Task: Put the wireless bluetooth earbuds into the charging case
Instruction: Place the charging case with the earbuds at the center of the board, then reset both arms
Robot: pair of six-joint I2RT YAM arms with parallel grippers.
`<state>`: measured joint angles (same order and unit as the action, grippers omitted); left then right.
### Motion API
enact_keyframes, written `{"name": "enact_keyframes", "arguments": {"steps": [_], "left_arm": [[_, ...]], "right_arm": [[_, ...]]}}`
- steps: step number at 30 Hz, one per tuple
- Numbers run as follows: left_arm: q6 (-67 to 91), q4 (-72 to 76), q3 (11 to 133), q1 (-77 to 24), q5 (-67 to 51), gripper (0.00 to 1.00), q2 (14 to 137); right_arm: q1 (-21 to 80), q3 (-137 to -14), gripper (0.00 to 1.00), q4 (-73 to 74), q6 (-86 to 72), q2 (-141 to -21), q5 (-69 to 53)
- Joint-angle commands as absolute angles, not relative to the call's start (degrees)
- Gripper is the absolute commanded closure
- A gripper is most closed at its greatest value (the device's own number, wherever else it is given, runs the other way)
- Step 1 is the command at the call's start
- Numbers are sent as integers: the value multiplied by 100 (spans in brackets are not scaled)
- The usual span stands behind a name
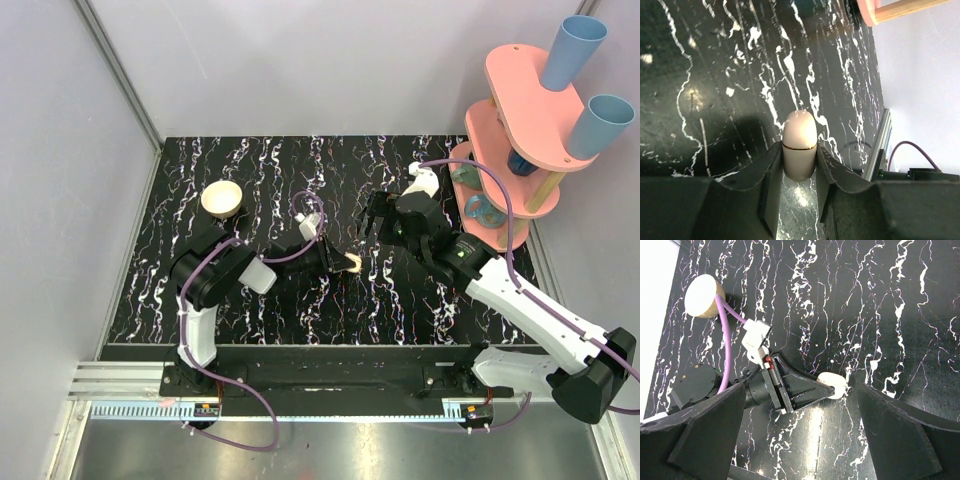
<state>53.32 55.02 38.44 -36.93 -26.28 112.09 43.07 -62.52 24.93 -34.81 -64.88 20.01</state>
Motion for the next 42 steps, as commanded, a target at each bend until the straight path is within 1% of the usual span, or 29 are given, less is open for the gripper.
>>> {"name": "enact_keyframes", "arguments": {"steps": [1,3,4,7,8,10,11,15,18,23,27,28,29,30,36,37,38,40,42], "left_arm": [[5432,6021,3955,-3718,-2540,73,11373],[5327,5872,3964,-3709,-2523,69,11338],[5291,5810,3973,-3718,-2505,64,11320],[5098,5372,4060,-3718,-2444,61,11189],[4941,5179,4095,-3718,-2409,50,11145],[4826,4940,4061,-3718,-2312,43,10961],[4729,4887,4043,-3718,-2277,36,10908],[4535,4571,3964,-3709,-2101,30,10618],[4272,4186,3894,-3691,-1890,28,10284],[3606,3429,3876,-3674,-1460,26,9512],[3007,2815,3963,-3630,-1300,25,8878],[2849,2630,4016,-3612,-1240,21,8738],[2735,2489,4069,-3595,-1213,5,8484],[2603,2244,4165,-3560,-1222,1,8351],[2171,1636,4254,-3323,-888,1,7252],[2153,1530,4280,-3314,-583,1,7112],[2162,1425,4324,-3313,-415,1,6867],[1944,1205,4473,-3322,-613,1,6663],[2003,1186,4430,-3384,-397,1,6250]], "right_arm": [[4280,-6205,0,2391,-3454,-6311,2065],[4280,-6196,0,2391,-3463,-6293,2074],[4280,-6196,0,2391,-3463,-6293,2083],[4280,-6144,0,2373,-3533,-6232,2223],[4272,-6126,0,2373,-3542,-6162,2276],[4280,-6038,0,2312,-3551,-6082,2381],[4272,-6012,0,2268,-3542,-5986,2408],[4271,-5889,0,2189,-3533,-5810,2513],[4280,-5871,0,2180,-3533,-5783,2522],[4280,-5792,0,2154,-3516,-5792,2619],[4219,-5792,0,2118,-3069,-5888,2777],[4175,-5792,0,2136,-3033,-5950,2864],[4105,-5775,0,2136,-3032,-5985,2926],[4009,-5731,0,2127,-2989,-6020,2814],[2525,-5617,0,2118,-2848,-6731,1531],[2340,-5608,0,2101,-2856,-6976,1355],[1912,-5616,0,2083,-2830,-7100,936],[1549,-5642,0,2066,-2865,-7425,652],[1214,-5590,0,1943,-2874,-7549,414]]}}
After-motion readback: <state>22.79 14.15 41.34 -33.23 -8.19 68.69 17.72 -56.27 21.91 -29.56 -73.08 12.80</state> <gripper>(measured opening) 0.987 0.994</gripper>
